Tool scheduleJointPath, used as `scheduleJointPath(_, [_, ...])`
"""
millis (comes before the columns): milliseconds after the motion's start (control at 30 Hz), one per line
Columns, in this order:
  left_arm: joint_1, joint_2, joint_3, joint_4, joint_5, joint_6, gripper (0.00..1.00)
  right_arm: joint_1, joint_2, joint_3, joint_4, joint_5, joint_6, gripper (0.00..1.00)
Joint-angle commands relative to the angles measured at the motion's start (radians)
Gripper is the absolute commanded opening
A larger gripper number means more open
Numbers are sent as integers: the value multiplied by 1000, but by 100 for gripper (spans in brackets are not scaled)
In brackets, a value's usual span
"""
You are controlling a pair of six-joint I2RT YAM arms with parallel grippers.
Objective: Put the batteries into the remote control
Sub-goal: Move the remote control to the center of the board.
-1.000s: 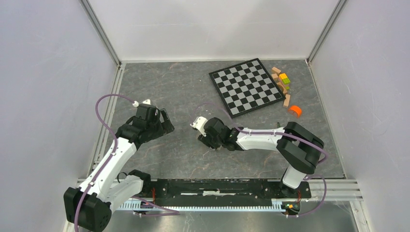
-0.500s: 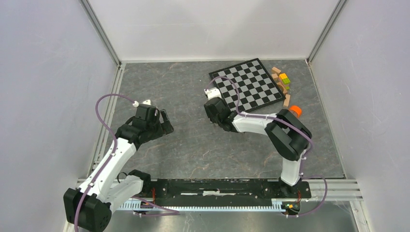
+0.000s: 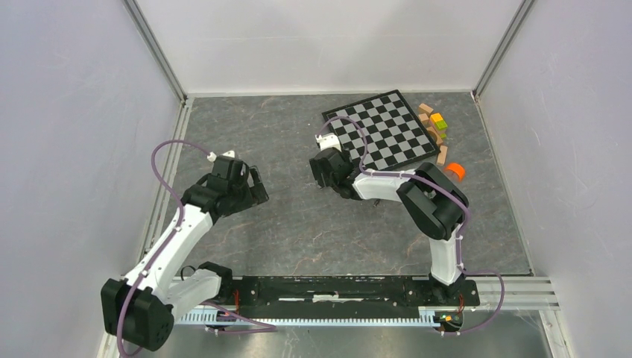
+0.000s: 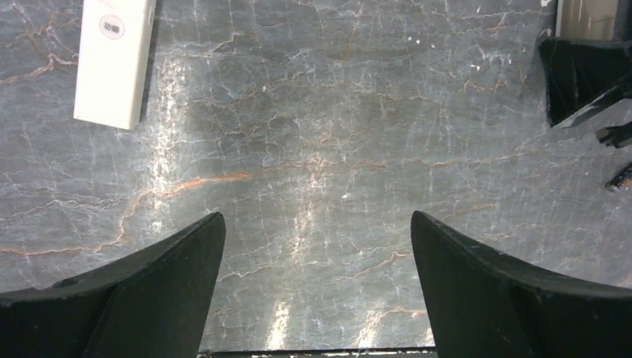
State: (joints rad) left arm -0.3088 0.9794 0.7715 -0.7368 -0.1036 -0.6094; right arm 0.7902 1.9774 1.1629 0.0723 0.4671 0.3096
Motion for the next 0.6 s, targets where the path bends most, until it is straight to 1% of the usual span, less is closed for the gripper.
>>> scheduleJointPath(0, [9,80,115,-3,2,25,100,-8,-82,22,1,-38,12,86])
scheduleJointPath(100, [15,135,176,-11,-7,20,100,-9,-163,-1,-15,-80,7,88])
scheduleJointPath(200, [49,179,205,-1,-71,28,100,-9,-276,-82,-13,-128,23,88])
scheduleJointPath(333, [172,244,200,35,-52,28,100,-10,-453,-234,-26,-196,69,88])
scheduleJointPath(400, [229,287,184,71,-36,26,100,-9,-532,-317,-25,-273,77,88])
scheduleJointPath(467, [272,341,183,96,-33,27,100,-9,-604,-390,-27,-323,93,88])
scheduleJointPath(567, [322,422,216,90,-17,17,100,-8,-698,-469,-17,-380,110,89])
